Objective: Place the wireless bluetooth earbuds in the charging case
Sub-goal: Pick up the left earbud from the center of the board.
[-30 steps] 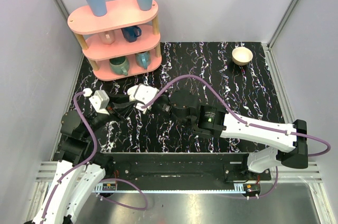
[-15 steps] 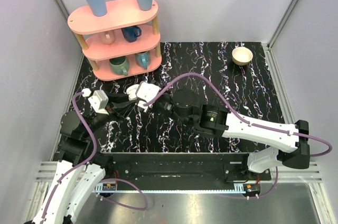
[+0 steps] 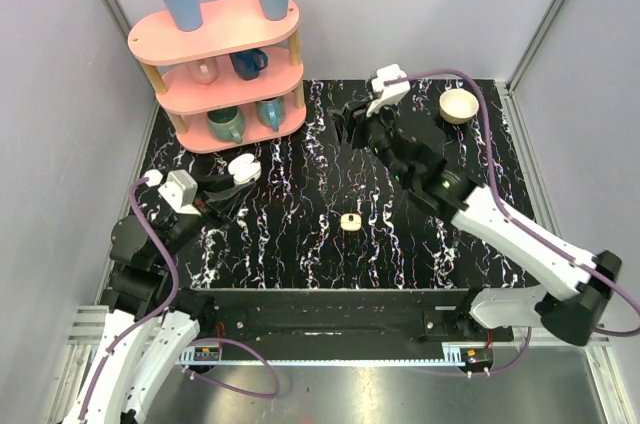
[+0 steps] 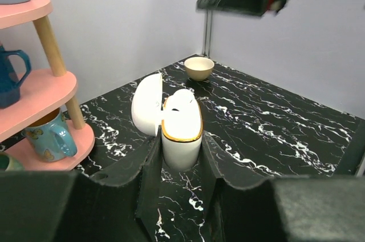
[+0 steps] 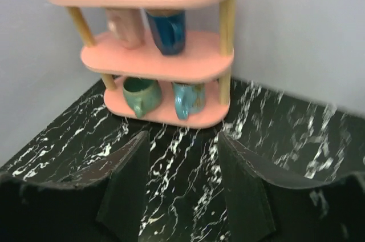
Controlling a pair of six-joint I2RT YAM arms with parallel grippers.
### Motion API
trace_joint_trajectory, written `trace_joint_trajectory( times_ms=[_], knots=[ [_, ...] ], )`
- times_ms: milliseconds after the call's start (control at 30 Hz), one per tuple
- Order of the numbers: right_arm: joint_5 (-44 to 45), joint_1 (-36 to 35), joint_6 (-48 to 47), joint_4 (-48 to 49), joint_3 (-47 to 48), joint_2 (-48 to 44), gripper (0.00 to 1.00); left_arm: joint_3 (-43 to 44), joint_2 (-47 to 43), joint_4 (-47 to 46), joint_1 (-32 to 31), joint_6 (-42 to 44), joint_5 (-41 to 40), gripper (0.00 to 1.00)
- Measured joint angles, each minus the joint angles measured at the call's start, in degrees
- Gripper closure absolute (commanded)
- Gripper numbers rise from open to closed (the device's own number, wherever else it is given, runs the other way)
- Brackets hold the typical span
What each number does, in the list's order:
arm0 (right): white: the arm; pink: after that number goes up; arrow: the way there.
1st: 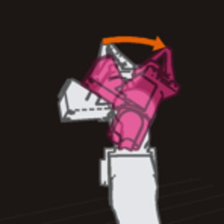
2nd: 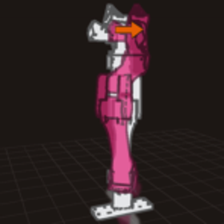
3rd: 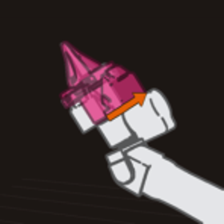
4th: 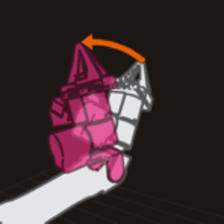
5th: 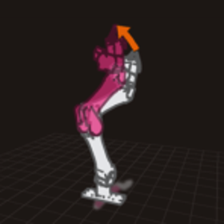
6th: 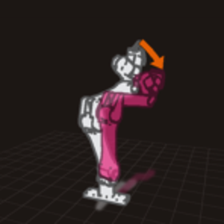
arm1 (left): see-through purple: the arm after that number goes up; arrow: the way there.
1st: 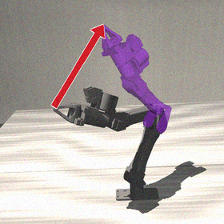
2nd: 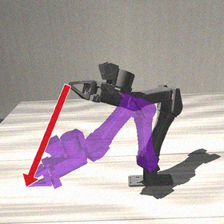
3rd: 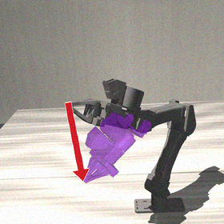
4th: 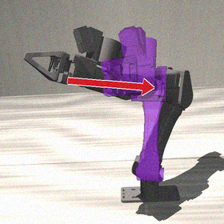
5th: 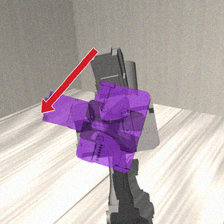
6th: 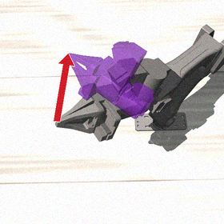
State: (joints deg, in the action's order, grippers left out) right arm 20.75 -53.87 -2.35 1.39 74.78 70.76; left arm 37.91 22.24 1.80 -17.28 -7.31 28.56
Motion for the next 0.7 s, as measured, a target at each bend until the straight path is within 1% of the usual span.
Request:
trace_joint_trajectory(
  times_ms=[67, 100, 167, 200, 300, 400, 500, 567, 600, 633, 700],
  knots=[
    [-4.9, 6.6, 8.13, -1.79, -0.83, 3.06, 0.43, 0.24, -0.59, 0.85, 0.0, 0.02, -1.16, 1.0],
    [-7.65, 8.44, 11.41, -2.62, -1.05, 5.68, 0.43, 0.68, -0.96, 1.62, 0.0, 0.04, -1.79, 1.0],
    [-12.48, 9.81, 16.13, -3.58, -1.11, 11.26, 0.43, 1.7, -1.57, 2.51, 0.0, 0.22, -2.6, 1.0],
    [-15.69, 9.94, 17.99, -4.04, -1.11, 14.84, 0.45, 2.29, -1.86, 2.78, 0.0, 0.28, -2.97, 1.0],
    [-25.92, 9.66, 20.0, -4.7, 0.15, 25.94, 0.45, 3.8, -2.82, 3.28, 0.0, 0.68, -4.04, 1.0],
    [-36.15, 9.29, 17.62, -6.45, 4.33, 36.98, 0.4, 5.2, -4.2, 4.9, 0.0, 1.07, -4.92, 1.0],
    [-43.25, 8.41, 12.48, -9.92, 10.12, 44.24, 0.39, 6.71, -5.14, 6.49, 0.0, 1.46, -5.29, 1.0],
    [-46.16, 7.61, 8.5, -13.22, 16.22, 48.46, 0.39, 7.39, -5.66, 7.19, 0.0, 1.53, -5.4, 1.0],
    [-47.34, 7.1, 6.4, -15.23, 20.39, 50.93, 0.37, 7.54, -5.84, 7.45, 0.0, 1.55, -5.44, 1.0],
    [-48.02, 6.4, 3.98, -17.22, 25.31, 53.64, 0.35, 7.69, -6.1, 7.91, 0.0, 1.53, -5.46, 1.0],
    [-48.35, 5.29, 0.79, -18.75, 31.02, 56.98, 0.34, 7.82, -6.43, 8.44, 0.0, 1.57, -5.49, 1.0]
  ],
)
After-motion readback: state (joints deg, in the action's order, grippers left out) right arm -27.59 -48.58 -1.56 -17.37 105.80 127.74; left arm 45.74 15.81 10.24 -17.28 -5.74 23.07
